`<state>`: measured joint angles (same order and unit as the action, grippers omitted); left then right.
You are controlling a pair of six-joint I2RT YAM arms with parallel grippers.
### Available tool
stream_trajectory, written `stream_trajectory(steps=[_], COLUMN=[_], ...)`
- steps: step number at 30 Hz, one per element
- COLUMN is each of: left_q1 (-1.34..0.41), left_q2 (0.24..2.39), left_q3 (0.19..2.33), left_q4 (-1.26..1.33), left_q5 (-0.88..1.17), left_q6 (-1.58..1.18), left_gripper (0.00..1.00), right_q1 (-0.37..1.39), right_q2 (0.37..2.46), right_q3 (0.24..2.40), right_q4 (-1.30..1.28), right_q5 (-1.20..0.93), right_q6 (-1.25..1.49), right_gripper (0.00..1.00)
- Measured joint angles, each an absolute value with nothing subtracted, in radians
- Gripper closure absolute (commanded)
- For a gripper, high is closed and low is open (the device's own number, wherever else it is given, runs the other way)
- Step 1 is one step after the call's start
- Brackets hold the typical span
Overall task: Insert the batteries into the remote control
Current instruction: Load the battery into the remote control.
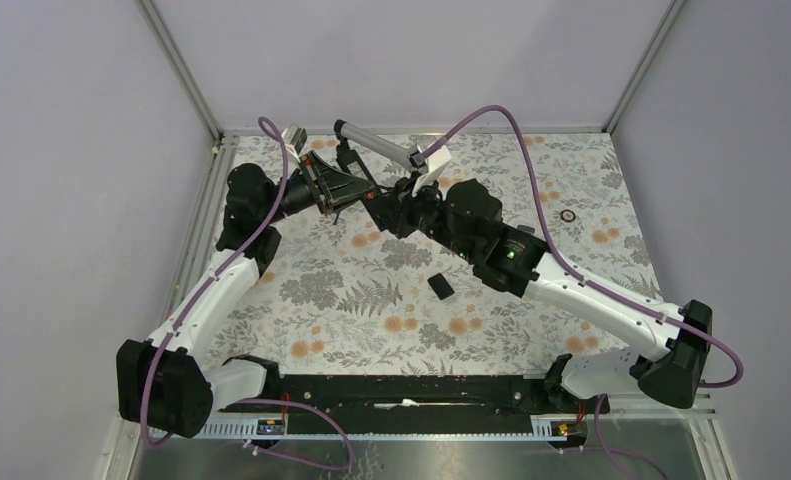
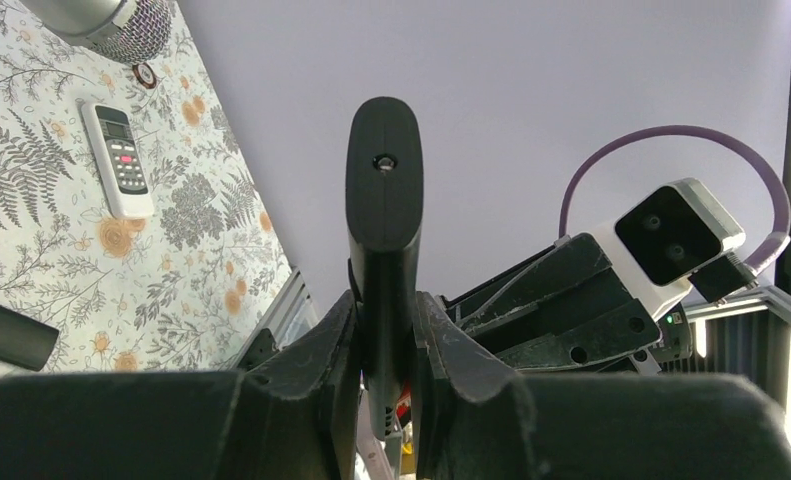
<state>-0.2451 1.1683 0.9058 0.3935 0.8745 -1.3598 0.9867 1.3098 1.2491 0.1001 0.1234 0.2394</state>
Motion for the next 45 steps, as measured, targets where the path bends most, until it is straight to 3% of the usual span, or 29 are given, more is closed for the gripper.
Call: stream_trajectory(steps=[10, 21, 24, 29, 31, 38, 45], left_q1=[-0.245, -0.245, -0.245, -0.242, -0.24, -0.229, -0.226], left_q2=[1.168, 1.168, 1.168, 1.168, 1.17, 1.206, 1.209], left_q3=[0.906, 0.906, 0.906, 0.908, 0.909, 0.926, 0.927], left_q4=[0.39, 0.35, 0.341, 0.329, 0.327, 0.319, 0.308], left_q5=[0.854, 0.852, 0.852, 0.852, 0.851, 0.834, 0.792], left_q6=[-1.4, -1.42, -1.417, -1.39, -1.369, -1.325, -1.302], left_gripper=[1.0, 1.0, 1.0, 1.0, 1.0, 1.0, 1.0], right_q1=[0.987, 0.986, 0.986, 0.984, 0.98, 0.912, 0.872], right_q2=[1.296, 1.277, 1.277, 1.278, 1.279, 1.282, 1.311], right_q3=[1.224, 1.211, 1.213, 1.263, 1.314, 1.463, 1.401], right_q4=[0.141, 0.133, 0.124, 0.036, -0.025, -0.191, -0.21], right_q5=[0.138, 0.149, 0.149, 0.15, 0.155, 0.144, 0.087], right_q6=[0.213, 0.2, 0.204, 0.248, 0.291, 0.565, 0.885], right_gripper=[0.76, 0.6, 0.47, 0.09, 0.02, 0.0, 0.05])
